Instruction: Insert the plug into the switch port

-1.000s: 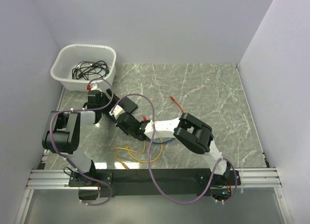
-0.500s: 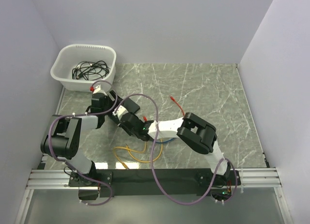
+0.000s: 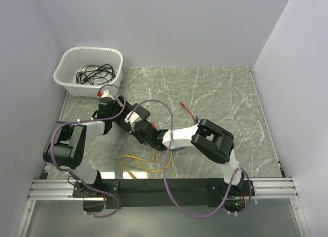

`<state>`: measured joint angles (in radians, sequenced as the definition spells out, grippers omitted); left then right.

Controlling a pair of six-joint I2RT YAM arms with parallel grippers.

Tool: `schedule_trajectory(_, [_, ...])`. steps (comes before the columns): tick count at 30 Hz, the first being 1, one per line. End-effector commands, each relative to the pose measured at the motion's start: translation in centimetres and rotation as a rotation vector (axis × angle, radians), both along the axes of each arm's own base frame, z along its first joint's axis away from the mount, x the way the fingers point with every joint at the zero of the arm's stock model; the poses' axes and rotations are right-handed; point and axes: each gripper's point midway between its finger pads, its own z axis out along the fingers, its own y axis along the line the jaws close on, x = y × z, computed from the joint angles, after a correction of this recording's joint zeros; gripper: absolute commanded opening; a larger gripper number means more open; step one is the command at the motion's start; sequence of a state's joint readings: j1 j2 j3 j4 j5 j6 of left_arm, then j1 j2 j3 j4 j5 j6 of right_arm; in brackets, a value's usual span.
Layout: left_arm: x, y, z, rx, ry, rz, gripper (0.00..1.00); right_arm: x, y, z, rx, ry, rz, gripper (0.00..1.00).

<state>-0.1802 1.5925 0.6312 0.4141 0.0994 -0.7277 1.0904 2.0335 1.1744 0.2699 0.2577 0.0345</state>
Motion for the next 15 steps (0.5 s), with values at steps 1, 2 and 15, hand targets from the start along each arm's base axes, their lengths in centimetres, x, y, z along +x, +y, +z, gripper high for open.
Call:
schedule_trajectory(1, [-5.6,-2.3,-5.1,-0.061,0.260,-0.087,0.86,3.7,1.5,8.3,0.238,-0.169,-0.076,0.00])
schedule_trajectory(2, [-5.6,-2.3,-5.1,-0.064,0.258,-0.089,0.86,3.7,1.4,8.3,0.241,-0.170,-0.075,0.00])
schedule_trajectory(15, [-7.0,-2.7,-6.8,-0.080,0.296,-0.127,0.86,4.3,1.3,9.4,0.272,-0.177,-0.042,0.00])
